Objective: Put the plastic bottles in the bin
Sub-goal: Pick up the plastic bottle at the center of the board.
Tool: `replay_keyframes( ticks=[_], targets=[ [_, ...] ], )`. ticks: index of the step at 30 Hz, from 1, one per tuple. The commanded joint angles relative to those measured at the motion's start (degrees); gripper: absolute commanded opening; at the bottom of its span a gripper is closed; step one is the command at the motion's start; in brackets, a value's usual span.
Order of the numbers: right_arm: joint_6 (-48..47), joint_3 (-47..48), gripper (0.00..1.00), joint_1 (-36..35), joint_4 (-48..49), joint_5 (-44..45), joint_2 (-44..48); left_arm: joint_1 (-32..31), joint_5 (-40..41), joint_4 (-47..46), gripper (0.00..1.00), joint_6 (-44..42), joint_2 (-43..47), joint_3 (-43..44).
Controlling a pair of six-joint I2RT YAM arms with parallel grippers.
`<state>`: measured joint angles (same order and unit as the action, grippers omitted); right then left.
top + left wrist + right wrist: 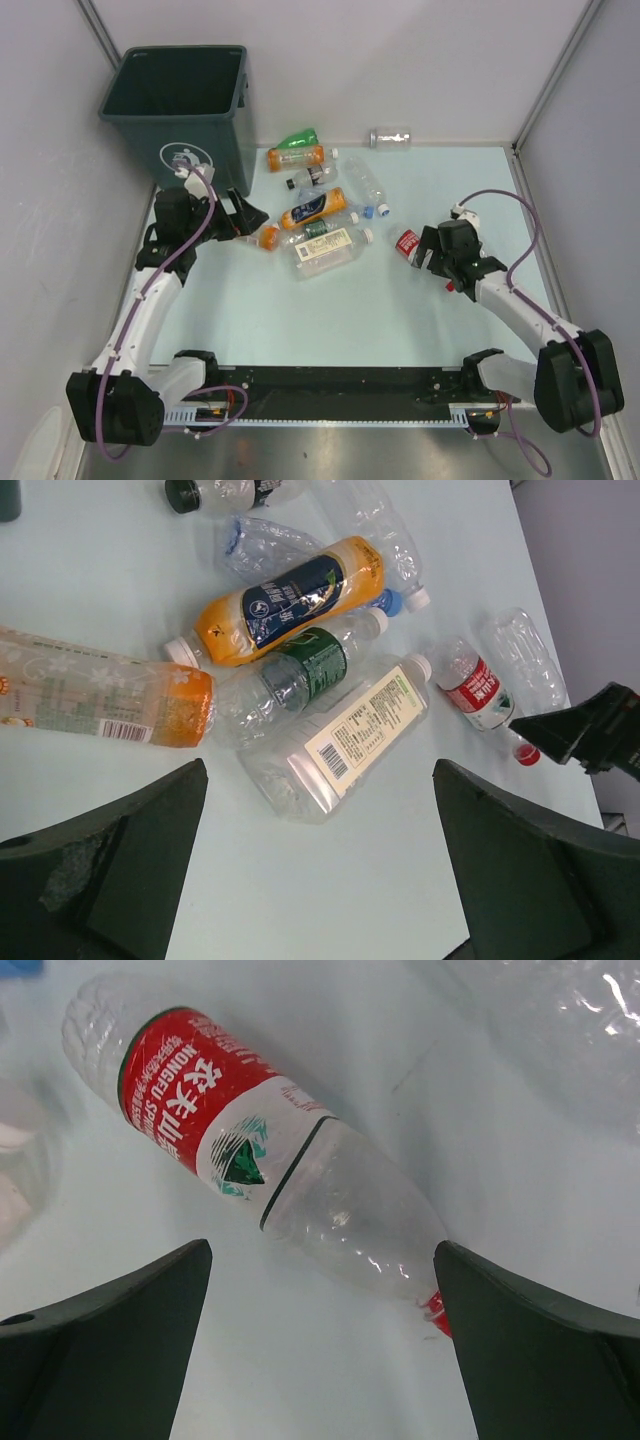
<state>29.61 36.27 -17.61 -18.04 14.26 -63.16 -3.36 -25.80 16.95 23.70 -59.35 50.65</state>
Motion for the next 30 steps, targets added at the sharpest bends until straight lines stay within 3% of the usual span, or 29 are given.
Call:
replay_keyframes(
  ticks=[1,11,16,19,25,30],
  targets=[
    [-10.7,4.1,0.99,0.3,2.2,-4.1,-3.8,0.3,-3.6,-3.1,1.0,1.2,-0.1,0.0],
    [-13.4,5.0,0.98,-0.7,3.6,-6.8,-13.3,0.3,-5.0,-3.5,1.0,1.7,-0.8,-0.1],
    [-12.5,6.1,0.94,-2.2,3.3,-3.9,-15.5,0.2,-5.7,-3.7,1.0,1.9,-1.3,-0.3],
    [-11.6,6.3,0.88,-2.5,3.5,-2.7,-15.7,0.3,-6.0,-3.9,1.0,1.9,-1.5,-0.3],
    [-11.1,6.3,0.46,-2.6,3.5,-4.0,-15.8,0.3,-6.3,-3.9,1.0,2.0,-1.5,-0.4],
    [-11.1,6.3,0.36,-3.4,2.9,-4.0,-14.0,0.2,-6.6,-3.9,1.0,2.0,-1.4,-0.5]
  ],
)
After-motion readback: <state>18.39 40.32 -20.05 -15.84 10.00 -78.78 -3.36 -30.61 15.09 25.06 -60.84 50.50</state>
